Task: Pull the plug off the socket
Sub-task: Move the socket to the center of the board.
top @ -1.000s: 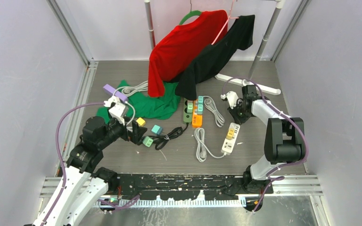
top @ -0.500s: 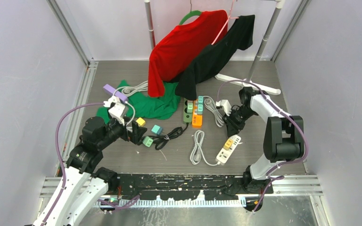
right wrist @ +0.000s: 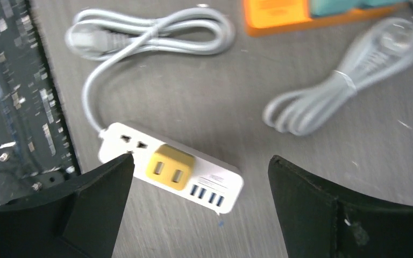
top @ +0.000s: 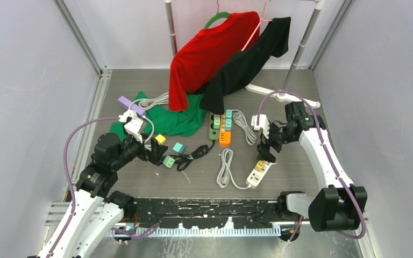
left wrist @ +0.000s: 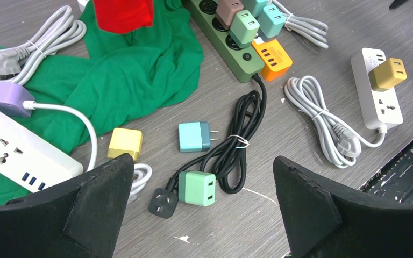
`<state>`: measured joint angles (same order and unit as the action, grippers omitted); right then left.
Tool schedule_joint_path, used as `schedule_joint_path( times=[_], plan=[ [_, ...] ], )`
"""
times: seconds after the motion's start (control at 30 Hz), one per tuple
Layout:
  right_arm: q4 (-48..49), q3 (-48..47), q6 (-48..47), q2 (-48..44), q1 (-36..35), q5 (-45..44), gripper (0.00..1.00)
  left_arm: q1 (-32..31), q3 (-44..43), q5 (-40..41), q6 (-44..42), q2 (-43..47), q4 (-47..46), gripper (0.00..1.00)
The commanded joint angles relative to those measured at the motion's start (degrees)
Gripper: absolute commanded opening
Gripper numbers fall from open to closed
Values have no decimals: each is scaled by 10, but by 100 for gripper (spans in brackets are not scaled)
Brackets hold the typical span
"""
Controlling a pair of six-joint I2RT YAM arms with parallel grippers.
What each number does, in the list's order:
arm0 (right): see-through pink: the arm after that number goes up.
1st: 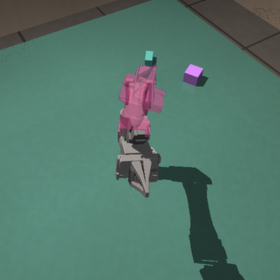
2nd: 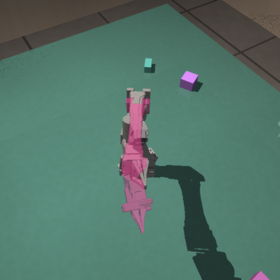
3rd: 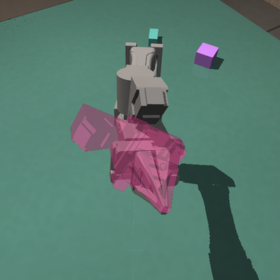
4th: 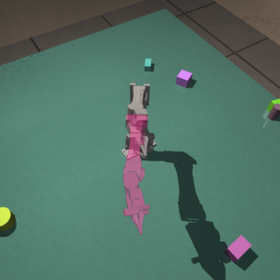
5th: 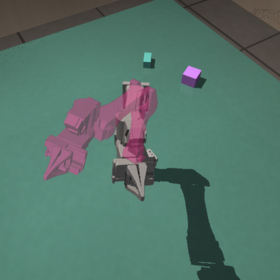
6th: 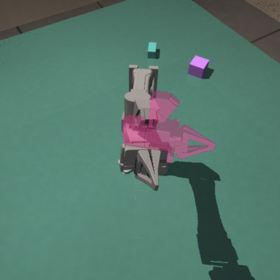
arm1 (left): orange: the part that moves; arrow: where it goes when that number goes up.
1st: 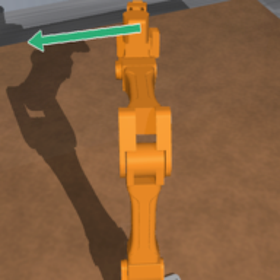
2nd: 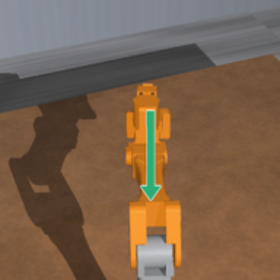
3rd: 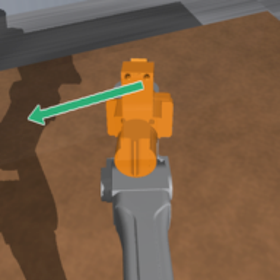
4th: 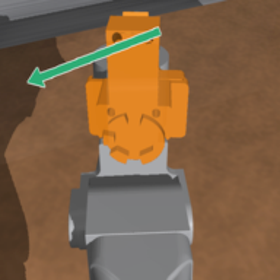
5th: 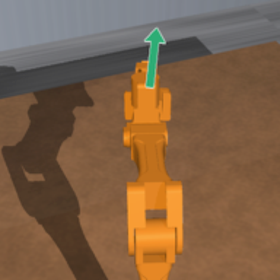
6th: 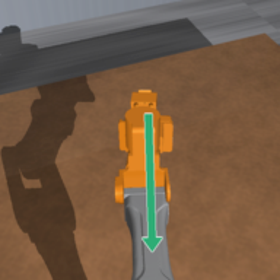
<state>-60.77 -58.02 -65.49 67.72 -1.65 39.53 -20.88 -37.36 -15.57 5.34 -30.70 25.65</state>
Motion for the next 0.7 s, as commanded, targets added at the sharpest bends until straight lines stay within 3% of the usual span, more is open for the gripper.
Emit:
schedule_joint_path(
  times=[0.0, 0.1, 0.33, 0.43, 0.67],
  plan=[
    [-142, 36, -263, 28, 2, 107, 100, -1, -6, -4, -4, -2, -8, 100],
    [-189, 44, -372, 60, 2, 87, 100, -2, -5, -4, -5, -4, -7, 100],
    [-82, 94, -357, 18, 2, 30, 100, -1, -5, -2, -5, -5, -7, 100],
    [-63, 114, -404, 19, 2, -6, 100, -2, -5, -5, -5, -7, -7, 100],
    [-15, 131, -393, 22, 1, -30, 86, -2, -5, -8, -4, -5, -8, 100]
  ],
)
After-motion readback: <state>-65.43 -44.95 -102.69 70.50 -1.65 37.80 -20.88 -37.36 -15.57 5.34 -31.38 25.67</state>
